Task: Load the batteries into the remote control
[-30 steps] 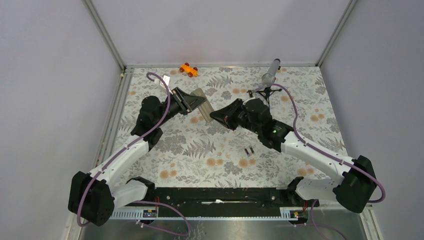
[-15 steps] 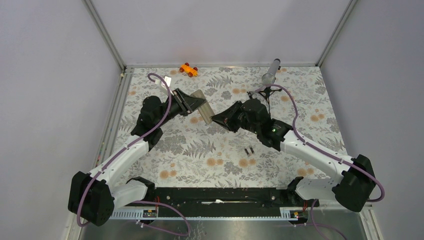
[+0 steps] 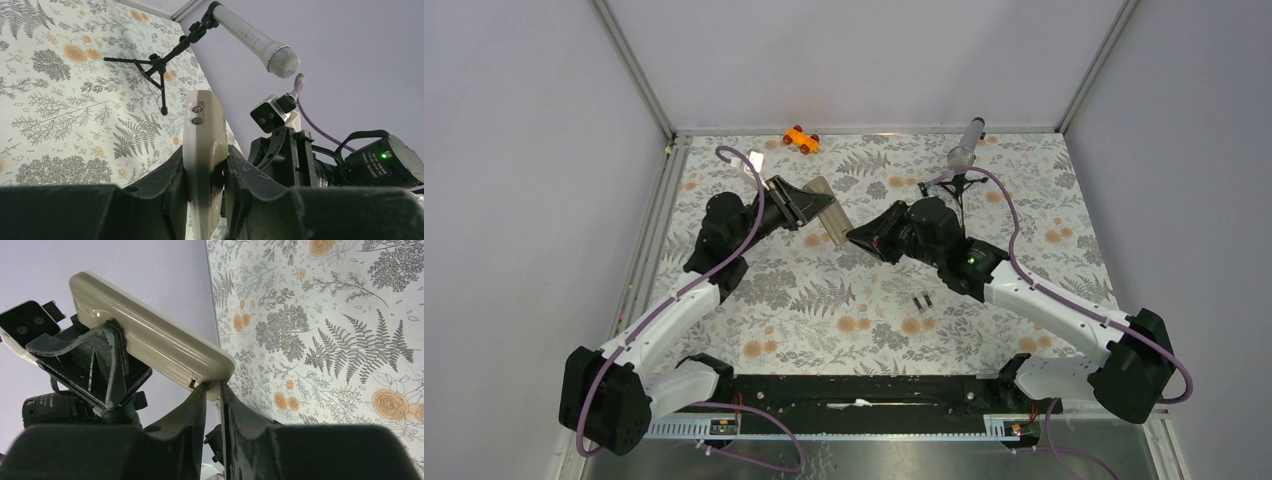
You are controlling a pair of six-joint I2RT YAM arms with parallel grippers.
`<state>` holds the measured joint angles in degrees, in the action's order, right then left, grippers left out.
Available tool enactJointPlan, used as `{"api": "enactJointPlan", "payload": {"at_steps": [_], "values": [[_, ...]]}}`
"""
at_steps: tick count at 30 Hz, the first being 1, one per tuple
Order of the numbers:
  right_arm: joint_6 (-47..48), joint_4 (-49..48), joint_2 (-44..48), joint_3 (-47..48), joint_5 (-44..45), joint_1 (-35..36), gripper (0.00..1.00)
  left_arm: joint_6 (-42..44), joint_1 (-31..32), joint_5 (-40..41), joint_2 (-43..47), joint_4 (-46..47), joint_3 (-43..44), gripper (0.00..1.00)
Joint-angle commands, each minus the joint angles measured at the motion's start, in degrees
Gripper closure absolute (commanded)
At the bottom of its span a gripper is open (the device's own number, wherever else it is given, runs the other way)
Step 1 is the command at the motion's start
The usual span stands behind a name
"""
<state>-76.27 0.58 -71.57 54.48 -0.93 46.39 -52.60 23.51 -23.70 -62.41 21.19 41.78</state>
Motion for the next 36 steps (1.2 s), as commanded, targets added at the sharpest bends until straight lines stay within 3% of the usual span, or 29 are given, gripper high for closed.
{"api": "enactJointPlan", "payload": {"at_steps": [1, 4, 8, 10, 16, 21, 29, 36], "values": [[0.95, -4.77, 1.93, -0.43, 3.21, -0.25, 0.75, -1.63, 1.06, -3.74, 2.73, 5.31, 1.16, 1.0], [0.1, -8.64, 2.69, -2.22, 1.29, -0.25, 0.73, -1.31, 1.1, -2.87, 2.73, 3.96, 1.56, 1.0], [-0.07, -9.92, 4.16, -3.12, 1.1, -0.25, 0.58, -0.6, 1.1, -1.49, 2.87, 2.89, 1.66, 1.0], [-0.93, -9.72, 4.15, -3.11, 1.1, -0.25, 0.56, -0.55, 1.1, -1.54, 2.59, 3.09, 1.64, 1.0], [-4.42, -12.71, 2.72, -3.14, -2.59, -0.26, 0.76, 1.62, 1.1, 0.17, 2.56, 2.44, 1.72, 1.0], [-4.41, -11.39, 0.96, -1.66, -2.21, -0.29, 0.75, 3.79, 1.1, 2.12, 2.25, 0.94, 2.19, 1.0], [-4.15, -3.56, -0.45, 0.58, 0.58, -0.25, 0.65, 4.67, 1.1, 3.92, 3.01, 0.36, 1.8, 1.0], [-4.11, -7.96, -2.52, 0.79, 0.26, -0.25, 0.65, 4.57, 1.1, 2.83, 2.39, 1.3, 1.66, 1.0]]}}
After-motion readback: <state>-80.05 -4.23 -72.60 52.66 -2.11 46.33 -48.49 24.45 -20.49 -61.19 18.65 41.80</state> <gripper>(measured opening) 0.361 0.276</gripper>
